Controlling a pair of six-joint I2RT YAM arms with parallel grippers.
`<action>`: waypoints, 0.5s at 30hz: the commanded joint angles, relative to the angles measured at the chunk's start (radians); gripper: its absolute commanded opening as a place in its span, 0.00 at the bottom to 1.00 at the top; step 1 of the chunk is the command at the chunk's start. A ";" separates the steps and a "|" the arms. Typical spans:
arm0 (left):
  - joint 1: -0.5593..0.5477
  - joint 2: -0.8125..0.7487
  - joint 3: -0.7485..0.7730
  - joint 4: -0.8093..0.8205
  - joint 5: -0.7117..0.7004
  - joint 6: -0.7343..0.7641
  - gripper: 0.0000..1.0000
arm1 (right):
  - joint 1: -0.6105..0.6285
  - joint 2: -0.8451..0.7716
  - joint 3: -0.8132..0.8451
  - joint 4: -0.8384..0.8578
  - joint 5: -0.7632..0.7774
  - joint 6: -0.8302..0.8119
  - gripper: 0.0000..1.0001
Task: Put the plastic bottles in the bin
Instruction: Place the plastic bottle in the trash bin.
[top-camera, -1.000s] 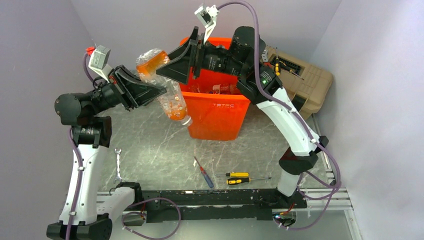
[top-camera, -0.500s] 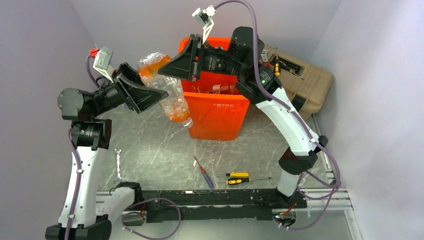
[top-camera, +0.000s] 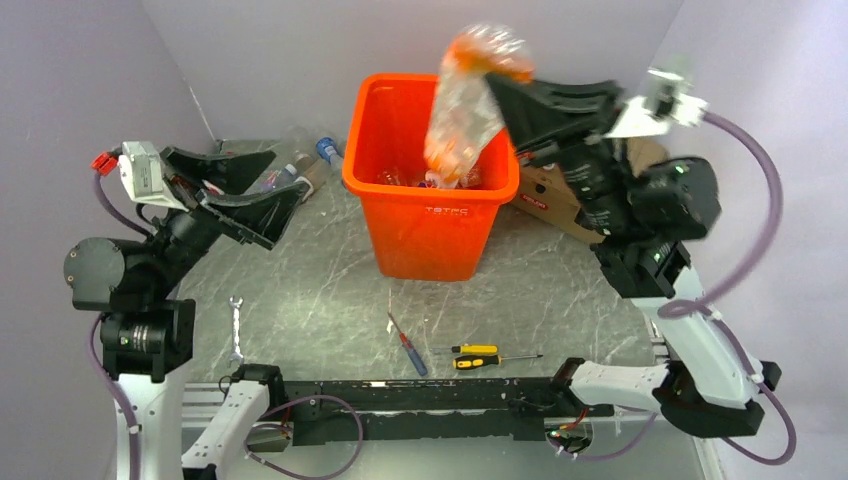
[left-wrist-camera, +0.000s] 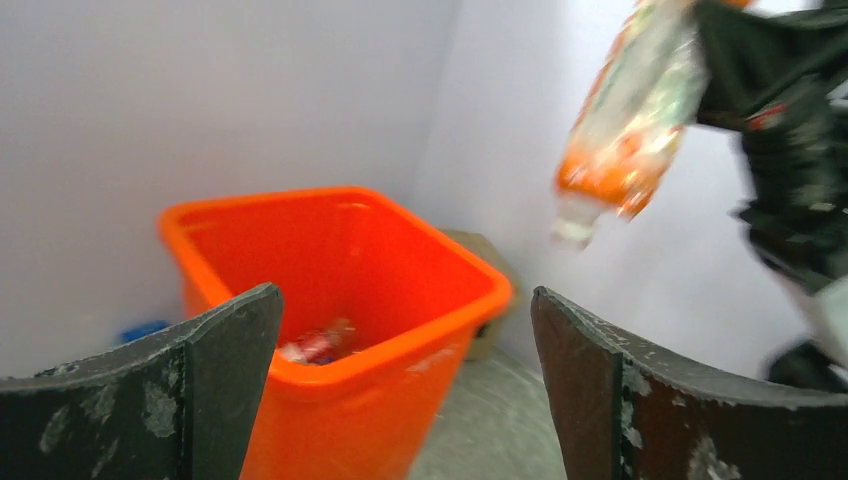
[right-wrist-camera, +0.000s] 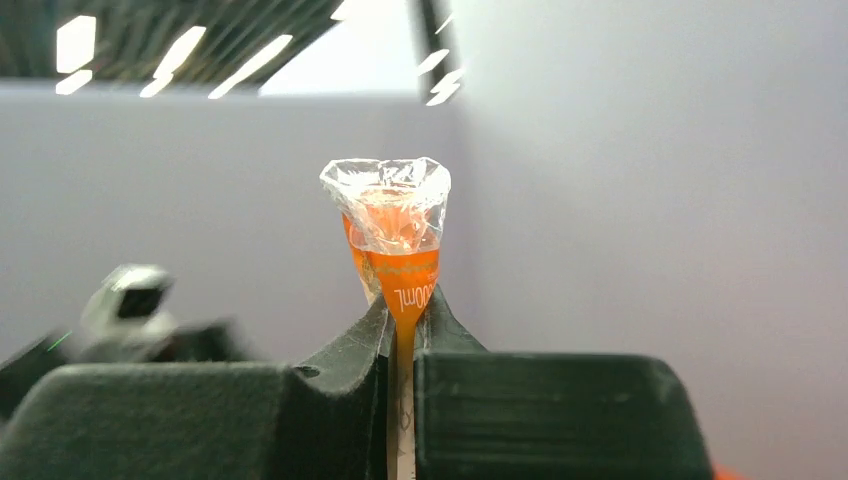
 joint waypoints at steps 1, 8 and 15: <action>-0.001 0.008 -0.083 -0.143 -0.226 0.206 0.98 | -0.011 0.024 -0.125 0.379 0.392 -0.322 0.00; -0.009 0.005 -0.293 -0.209 -0.544 0.285 0.94 | -0.141 0.182 -0.039 0.326 0.399 -0.240 0.00; -0.025 -0.114 -0.453 -0.191 -0.734 0.329 0.92 | -0.303 0.289 0.004 0.108 0.329 0.009 0.00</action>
